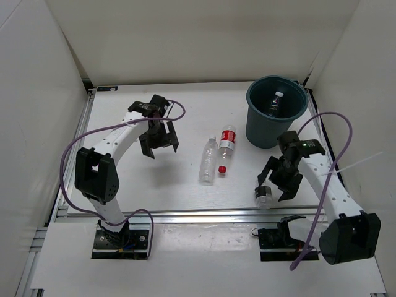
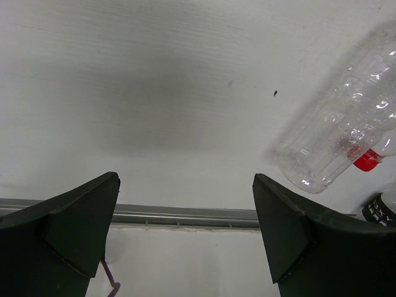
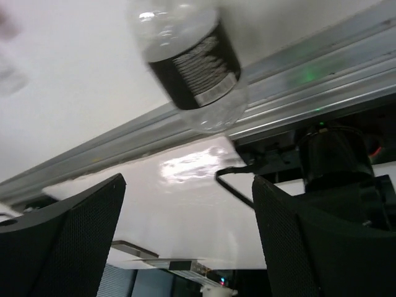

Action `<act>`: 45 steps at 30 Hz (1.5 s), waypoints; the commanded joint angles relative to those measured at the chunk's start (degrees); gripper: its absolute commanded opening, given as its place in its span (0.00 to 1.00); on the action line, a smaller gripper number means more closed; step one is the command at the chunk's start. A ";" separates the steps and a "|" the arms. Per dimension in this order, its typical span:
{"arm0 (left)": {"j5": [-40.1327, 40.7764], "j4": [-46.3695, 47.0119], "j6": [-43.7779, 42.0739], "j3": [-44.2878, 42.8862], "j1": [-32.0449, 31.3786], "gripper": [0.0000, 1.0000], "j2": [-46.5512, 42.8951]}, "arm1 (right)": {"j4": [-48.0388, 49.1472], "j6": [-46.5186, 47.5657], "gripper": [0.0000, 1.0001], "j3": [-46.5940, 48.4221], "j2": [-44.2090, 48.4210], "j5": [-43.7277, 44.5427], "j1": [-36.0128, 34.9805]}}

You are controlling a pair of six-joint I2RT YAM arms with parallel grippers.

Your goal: Put the plastic bottles in the bin

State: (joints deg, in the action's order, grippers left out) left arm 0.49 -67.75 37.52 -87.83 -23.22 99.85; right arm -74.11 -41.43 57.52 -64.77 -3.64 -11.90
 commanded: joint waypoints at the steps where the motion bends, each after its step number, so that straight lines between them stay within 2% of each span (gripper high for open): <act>1: -1.55 0.60 -0.16 -2.08 -0.33 1.00 -0.62 | 3.17 0.82 0.87 -4.86 -2.54 4.25 0.21; 7: -2.07 1.12 -0.16 -1.03 -0.33 1.00 -0.62 | 10.47 -0.23 0.91 -8.47 -7.28 5.48 -0.32; 15: -2.07 1.12 -0.69 0.82 -0.33 1.00 -1.67 | 16.27 -1.20 0.91 -9.53 -15.55 5.66 -2.07; 18: -2.07 1.12 -0.69 1.34 -0.33 1.00 -2.20 | 17.59 -1.20 0.85 -10.75 -17.48 5.66 -2.07; 21: -2.07 1.12 -0.69 1.96 -0.33 1.00 -2.21 | 18.21 -1.20 0.70 -11.29 -18.11 5.05 -2.07; 22: -2.07 1.12 -0.69 1.96 -0.33 1.00 -2.73 | 18.21 -1.20 0.58 -11.29 -18.11 4.44 -2.07; 25: -2.07 1.12 -1.22 1.96 -0.33 1.00 -2.73 | 18.21 -1.20 0.48 -12.60 -18.11 3.20 -2.07; 26: -2.07 1.12 -1.22 1.96 -0.33 1.00 -2.73 | 18.21 -1.20 0.39 -12.60 -18.11 2.59 -2.07; 29: -1.46 1.12 -1.22 1.35 -0.33 1.00 -2.73 | 14.80 -0.49 0.24 -11.91 -16.98 2.06 -2.07; 32: -0.93 1.12 -1.22 1.35 -0.33 1.00 -2.73 | 11.19 0.56 0.14 -10.15 -12.23 1.44 -2.07; 34: -0.93 1.12 -1.22 1.35 -0.33 1.00 -2.73 | 6.62 0.56 0.13 -8.39 -9.23 0.75 -2.07; 38: -0.40 0.60 -1.22 0.73 -0.33 1.00 -2.73 | -4.18 -0.66 0.07 2.83 -1.61 -0.40 -2.07; 39: -0.40 0.60 -1.22 0.73 -0.33 1.00 -2.73 | -7.95 -0.67 0.05 10.43 -0.89 0.12 -2.07; 42: 0.12 0.60 -1.22 0.73 -0.33 1.00 -2.21 | -9.39 0.46 0.05 22.69 -0.35 0.66 -2.07; 43: 0.12 0.60 -1.22 0.73 -0.33 1.00 -2.21 | -9.39 0.47 0.07 30.99 -0.88 0.13 -1.38; 45: 0.12 0.60 -1.22 0.21 -0.33 1.00 -1.68 | -9.39 -0.66 0.08 37.90 -2.63 0.12 -0.67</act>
State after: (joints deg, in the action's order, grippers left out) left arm -0.19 -67.29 36.84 -86.17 -23.22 100.29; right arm -74.30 -41.65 86.48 -67.02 -3.07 -13.28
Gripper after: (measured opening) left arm 0.998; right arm 0.643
